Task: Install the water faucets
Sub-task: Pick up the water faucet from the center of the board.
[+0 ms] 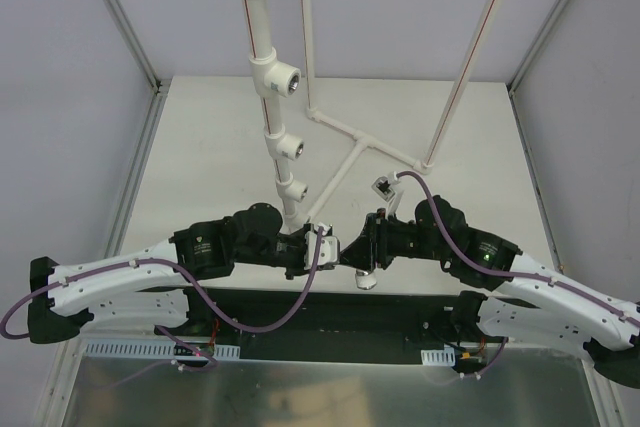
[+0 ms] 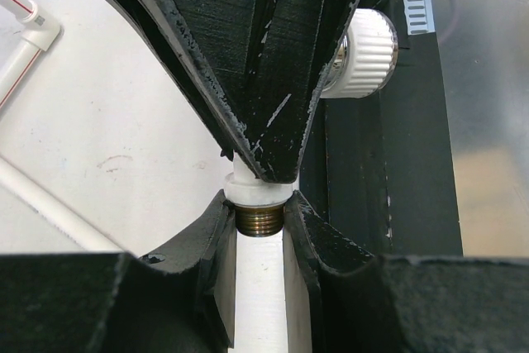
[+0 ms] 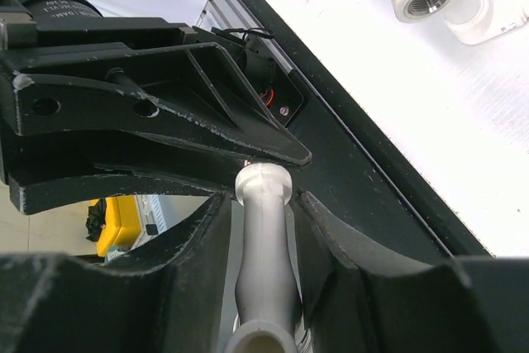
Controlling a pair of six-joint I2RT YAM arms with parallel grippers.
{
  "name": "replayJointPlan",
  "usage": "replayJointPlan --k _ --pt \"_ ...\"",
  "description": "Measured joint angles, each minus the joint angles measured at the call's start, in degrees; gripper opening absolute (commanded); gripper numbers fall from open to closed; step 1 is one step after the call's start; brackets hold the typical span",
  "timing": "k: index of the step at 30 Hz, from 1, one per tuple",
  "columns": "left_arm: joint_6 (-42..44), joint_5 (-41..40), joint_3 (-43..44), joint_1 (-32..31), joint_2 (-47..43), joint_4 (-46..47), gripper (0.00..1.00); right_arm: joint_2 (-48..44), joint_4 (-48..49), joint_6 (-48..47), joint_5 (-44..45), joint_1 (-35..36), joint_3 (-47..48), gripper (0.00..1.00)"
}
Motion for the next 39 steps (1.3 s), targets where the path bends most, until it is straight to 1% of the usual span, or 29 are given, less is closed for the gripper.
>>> replayJointPlan --k 4,7,13,14,15,16,17,23,27,29,33,35,39 --pt "0.1 -0.1 0.0 0.0 0.0 0.0 0.0 0.0 0.0 0.0 -0.2 0.0 0.0 0.37" --pt "0.1 -0.1 0.1 0.0 0.0 -0.1 0.0 0.0 -0.3 0.0 -0.2 0.0 0.0 0.35" --pt "0.2 -0.4 0.6 0.0 0.0 -1.0 0.0 0.0 -0.3 -0.2 -0.4 0.0 0.0 0.27" --pt "0.2 -0.4 0.7 0.0 0.0 -1.0 0.0 0.0 -0.3 -0.2 -0.4 0.0 0.0 0.28" --pt "0.2 -0.5 0.7 0.0 0.0 -1.0 0.0 0.0 -0.3 -0.2 -0.4 0.0 0.0 0.32" --pt "0.2 -0.5 0.7 0.0 0.0 -1.0 0.0 0.0 -0.3 -0.3 -0.4 0.0 0.0 0.39" --pt "0.3 -0.5 0.7 0.0 0.0 -1.1 0.0 0.0 -0.2 -0.3 -0.5 0.0 0.0 0.42" --pt "1.5 -1.4 1.1 0.0 0.2 -1.3 0.0 0.0 -0.7 -0.4 -1.2 0.0 0.0 0.4" --pt "1.7 -1.5 1.2 0.0 0.2 -1.5 0.0 0.0 -0.9 -0.5 -1.5 0.0 0.0 0.3" --pt "1.7 -1.5 1.4 0.0 0.3 -1.8 0.0 0.0 -0.9 -0.9 -1.6 0.0 0.0 0.21" --pt "1.8 -1.5 1.8 0.0 0.9 -2.2 0.0 0.0 -1.0 -1.1 -1.7 0.0 0.0 0.1" --pt "1.9 -1.5 1.8 0.0 1.0 -2.3 0.0 0.0 -1.1 -1.3 -1.7 0.0 0.0 0.0" --pt "2.0 -1.5 1.9 0.0 1.3 -2.3 0.0 0.0 -1.2 -1.6 -1.6 0.0 0.0 0.0"
